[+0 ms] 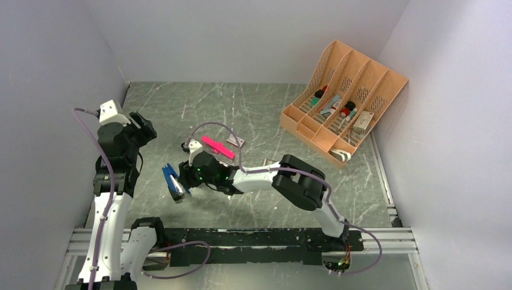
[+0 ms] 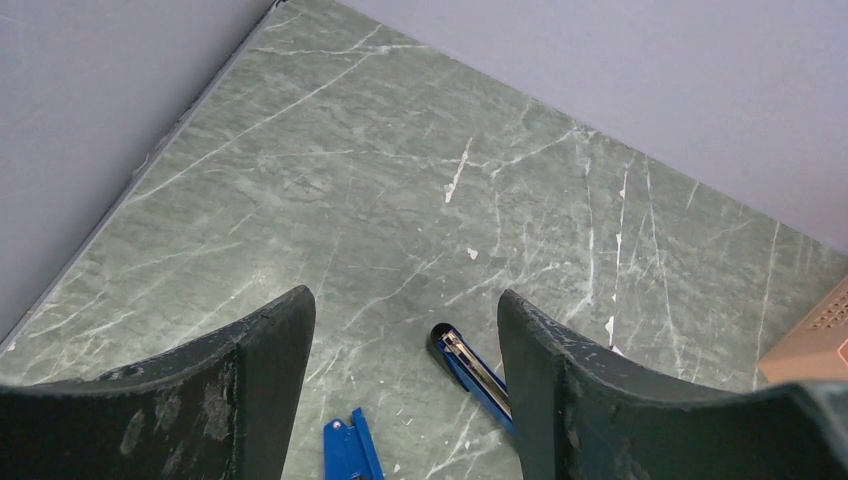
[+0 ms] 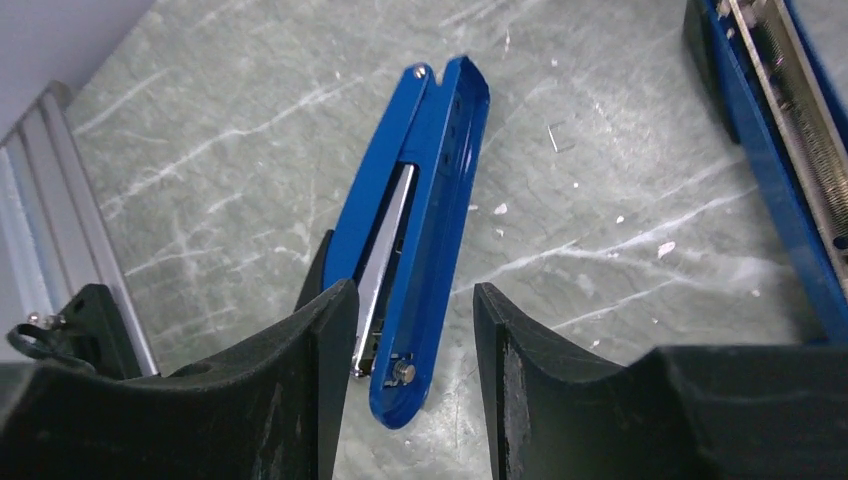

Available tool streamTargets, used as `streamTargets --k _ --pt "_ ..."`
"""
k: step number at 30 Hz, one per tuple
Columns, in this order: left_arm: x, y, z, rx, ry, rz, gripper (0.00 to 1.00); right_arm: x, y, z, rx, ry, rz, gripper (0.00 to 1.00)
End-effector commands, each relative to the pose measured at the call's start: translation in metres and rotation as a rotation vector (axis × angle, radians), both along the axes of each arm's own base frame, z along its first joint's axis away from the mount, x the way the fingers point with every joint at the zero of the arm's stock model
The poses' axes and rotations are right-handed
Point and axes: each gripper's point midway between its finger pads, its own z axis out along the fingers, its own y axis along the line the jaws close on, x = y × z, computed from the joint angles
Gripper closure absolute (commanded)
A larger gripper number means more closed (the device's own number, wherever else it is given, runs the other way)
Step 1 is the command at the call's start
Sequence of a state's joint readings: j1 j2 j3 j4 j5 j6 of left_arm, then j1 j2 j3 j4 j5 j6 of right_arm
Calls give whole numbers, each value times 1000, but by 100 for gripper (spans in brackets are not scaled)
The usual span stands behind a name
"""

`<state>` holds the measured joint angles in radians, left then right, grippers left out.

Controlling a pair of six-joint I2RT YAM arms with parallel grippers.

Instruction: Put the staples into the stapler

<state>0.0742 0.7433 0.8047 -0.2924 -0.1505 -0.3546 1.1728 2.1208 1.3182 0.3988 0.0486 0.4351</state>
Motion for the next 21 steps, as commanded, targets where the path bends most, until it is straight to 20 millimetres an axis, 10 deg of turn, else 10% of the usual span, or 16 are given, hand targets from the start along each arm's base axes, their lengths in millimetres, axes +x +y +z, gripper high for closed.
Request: streamTargets --k 1,21 --pt "-1 1 2 21 -8 6 29 2 0 -24 -81 30 -44 51" --pt "4 -16 -3 28 -12 -100 29 -6 -48 -43 -208 64 -49 100"
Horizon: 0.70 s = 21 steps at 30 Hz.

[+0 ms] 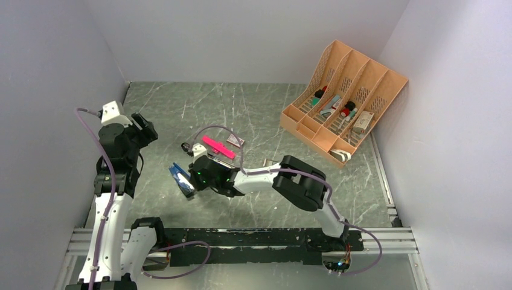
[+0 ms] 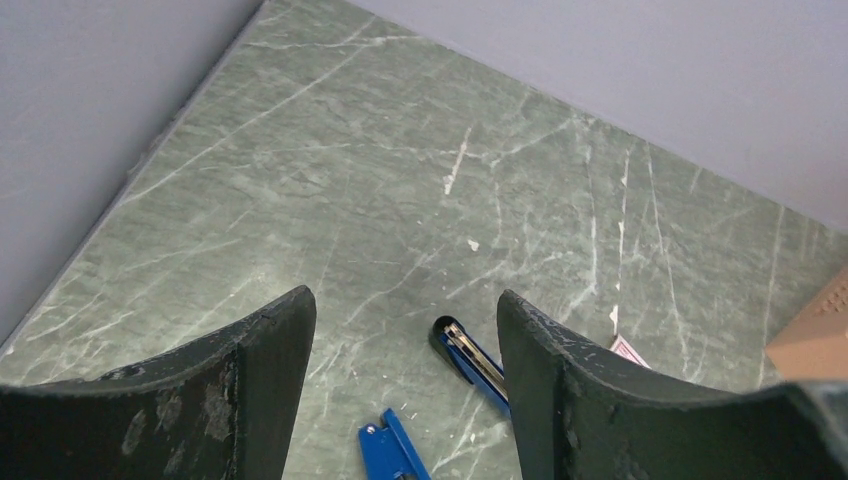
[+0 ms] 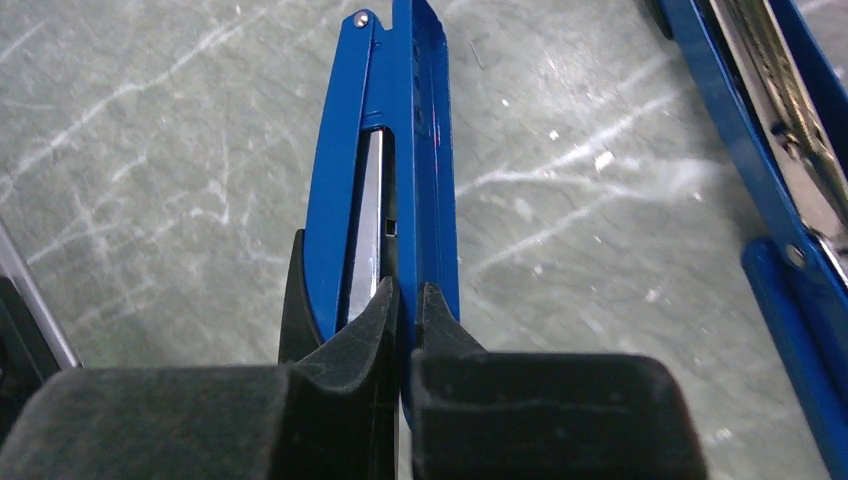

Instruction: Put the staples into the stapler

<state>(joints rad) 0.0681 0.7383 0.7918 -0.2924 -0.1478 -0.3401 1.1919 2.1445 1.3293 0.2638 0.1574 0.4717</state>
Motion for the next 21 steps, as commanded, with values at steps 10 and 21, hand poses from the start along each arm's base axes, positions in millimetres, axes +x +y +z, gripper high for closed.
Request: streamTargets --k 10,21 --pt "7 -82 25 -34 -215 -459 30 -32 -120 18 11 144 271 100" --pt "-27 -153 7 10 -323 -876 30 -55 -195 13 -9 257 295 100"
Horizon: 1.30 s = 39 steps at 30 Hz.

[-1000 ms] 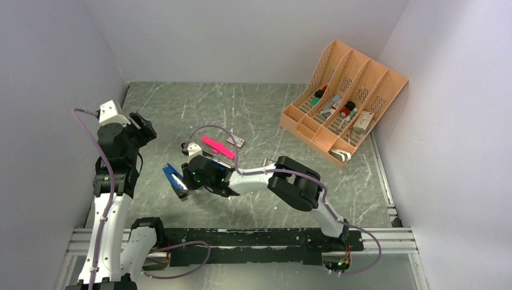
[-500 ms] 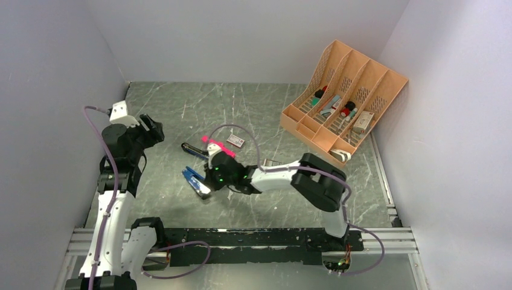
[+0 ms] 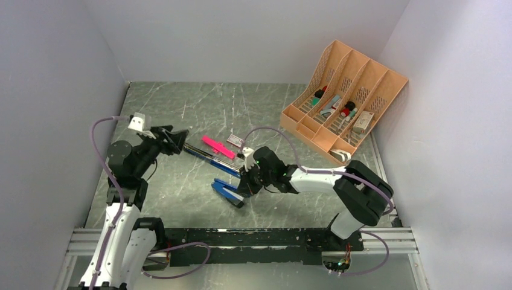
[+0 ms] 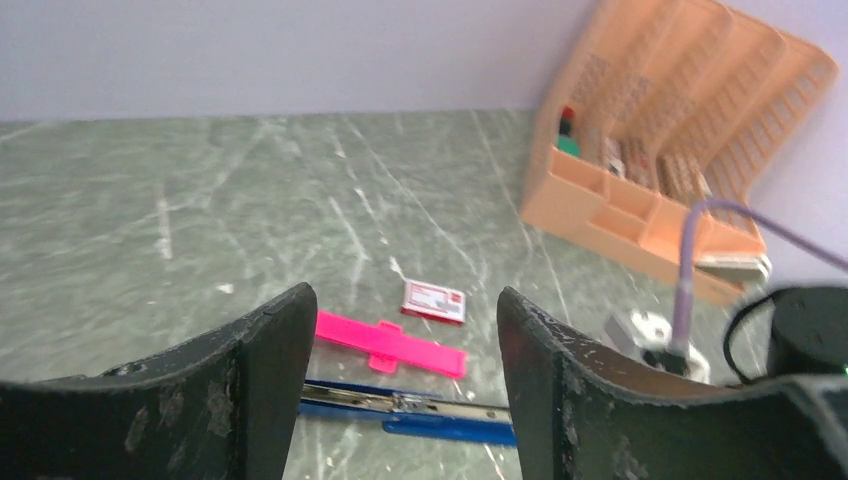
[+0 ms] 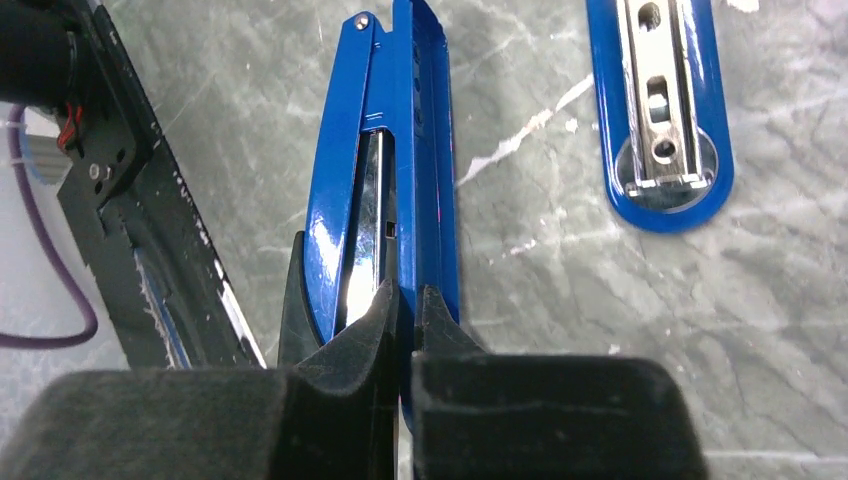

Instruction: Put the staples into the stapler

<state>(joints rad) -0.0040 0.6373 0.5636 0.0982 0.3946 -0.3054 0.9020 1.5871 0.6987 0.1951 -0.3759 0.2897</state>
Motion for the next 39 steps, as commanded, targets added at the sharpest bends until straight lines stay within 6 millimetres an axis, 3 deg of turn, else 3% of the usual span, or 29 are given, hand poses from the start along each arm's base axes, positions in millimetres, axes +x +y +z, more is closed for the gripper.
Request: streamTargets --k 1,5,10,16,21,30,39 --pt "-25 -54 -8 60 -101 -337 31 -14 -17 3 11 75 43 100" --pt "-57 -90 -24 174 -201 -529 31 -14 -28 7 36 120 26 100" --pt "-97 -114 -45 300 -271 -728 30 -10 -37 16 69 144 2 100" --pt "-134 -139 -82 454 -285 -942 37 -14 -43 22 93 192 28 100" --pt "-156 -167 -96 624 -337 -1073 36 -15 -49 25 90 183 29 100" --pt "-186 -227 -135 886 -267 -1154 37 -16 -55 25 104 199 5 100" --pt "-177 -229 -174 948 -274 -1004 38 -19 -52 27 131 250 1 100"
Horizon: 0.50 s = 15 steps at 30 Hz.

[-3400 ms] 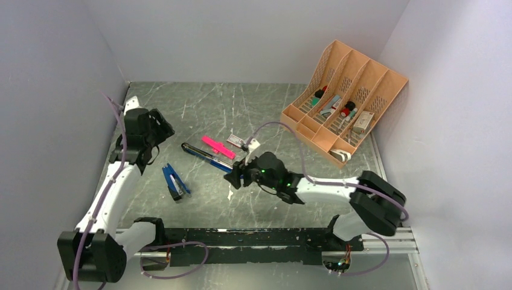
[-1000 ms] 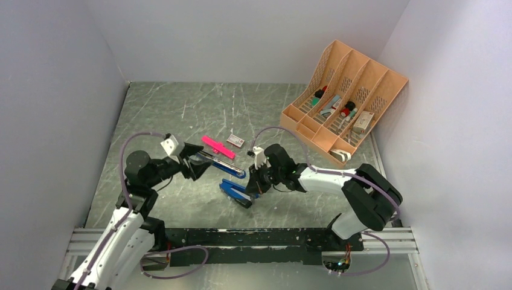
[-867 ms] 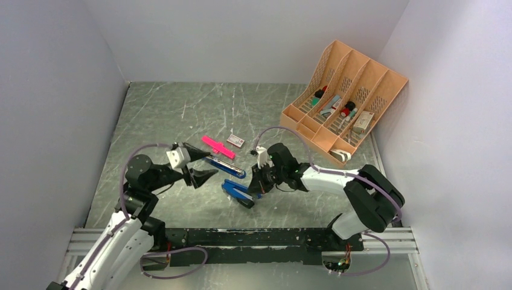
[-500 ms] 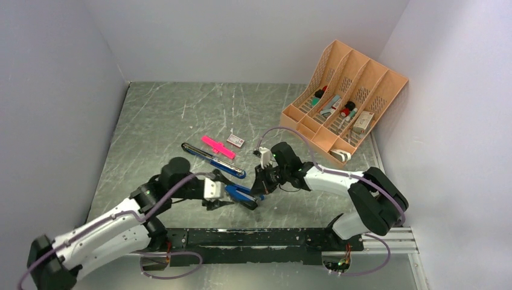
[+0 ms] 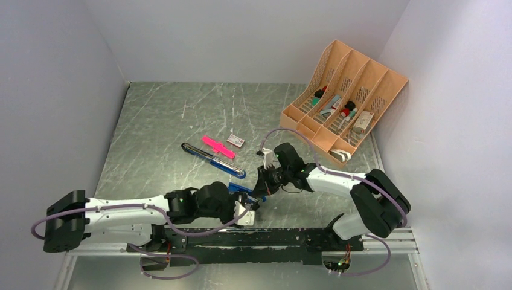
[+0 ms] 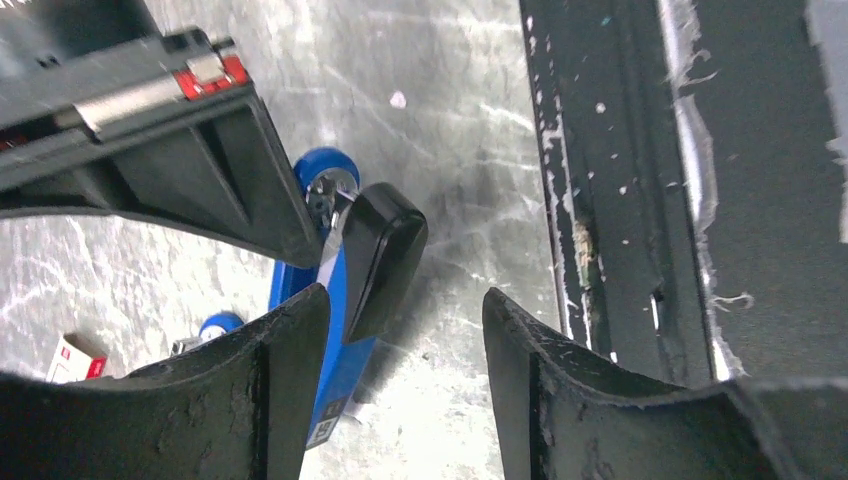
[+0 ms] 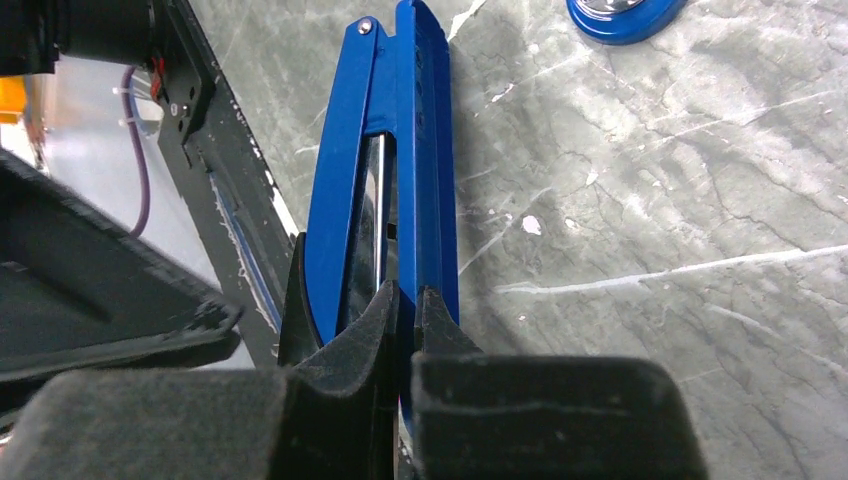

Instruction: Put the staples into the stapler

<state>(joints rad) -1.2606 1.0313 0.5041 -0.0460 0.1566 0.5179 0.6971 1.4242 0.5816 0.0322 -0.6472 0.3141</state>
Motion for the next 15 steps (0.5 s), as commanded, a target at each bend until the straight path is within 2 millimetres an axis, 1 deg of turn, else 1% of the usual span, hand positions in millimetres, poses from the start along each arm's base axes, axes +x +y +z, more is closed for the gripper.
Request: streamTargets --k 1,7,10,13,15 --pt "23 -6 1 -51 -111 130 38 0 10 18 91 25 9 100" --pt "35 -7 -14 -47 -154 175 38 -1 13 14 88 88 -2 100" --pt "40 -8 -18 -44 -184 189 38 -2 14 11 85 118 -11 100" --pt "43 -7 -20 -41 -207 197 39 -5 15 12 97 137 -2 100" --pt "44 -6 -25 -22 -216 196 40 -5 15 12 99 147 -5 100"
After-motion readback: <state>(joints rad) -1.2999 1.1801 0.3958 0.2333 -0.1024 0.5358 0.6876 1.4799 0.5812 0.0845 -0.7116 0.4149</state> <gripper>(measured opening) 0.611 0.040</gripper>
